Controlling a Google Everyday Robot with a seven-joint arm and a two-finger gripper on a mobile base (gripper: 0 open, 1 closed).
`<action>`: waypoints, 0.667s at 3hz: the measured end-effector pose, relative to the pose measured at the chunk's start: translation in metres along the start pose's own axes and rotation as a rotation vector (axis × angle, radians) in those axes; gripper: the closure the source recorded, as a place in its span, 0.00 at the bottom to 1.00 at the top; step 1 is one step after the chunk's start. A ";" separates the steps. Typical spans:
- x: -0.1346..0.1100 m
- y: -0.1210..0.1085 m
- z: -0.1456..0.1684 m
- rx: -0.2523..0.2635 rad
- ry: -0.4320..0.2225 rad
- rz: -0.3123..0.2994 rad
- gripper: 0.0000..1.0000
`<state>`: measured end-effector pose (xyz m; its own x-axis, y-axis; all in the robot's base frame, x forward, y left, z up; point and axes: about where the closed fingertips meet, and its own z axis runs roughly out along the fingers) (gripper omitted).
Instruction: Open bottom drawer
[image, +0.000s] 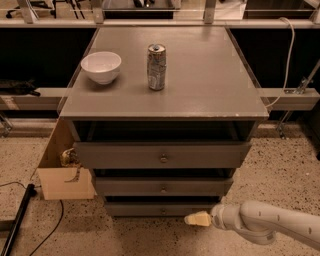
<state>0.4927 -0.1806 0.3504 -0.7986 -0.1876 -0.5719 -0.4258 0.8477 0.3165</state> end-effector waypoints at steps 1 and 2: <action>0.003 0.003 0.005 -0.016 -0.035 0.048 0.00; 0.006 0.008 0.012 -0.036 -0.061 0.077 0.18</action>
Offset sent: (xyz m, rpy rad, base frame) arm -0.0044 0.0155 -0.0162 0.1304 -0.0122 -0.0844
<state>0.4897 -0.1690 0.3400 -0.8028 -0.0909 -0.5893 -0.3797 0.8399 0.3878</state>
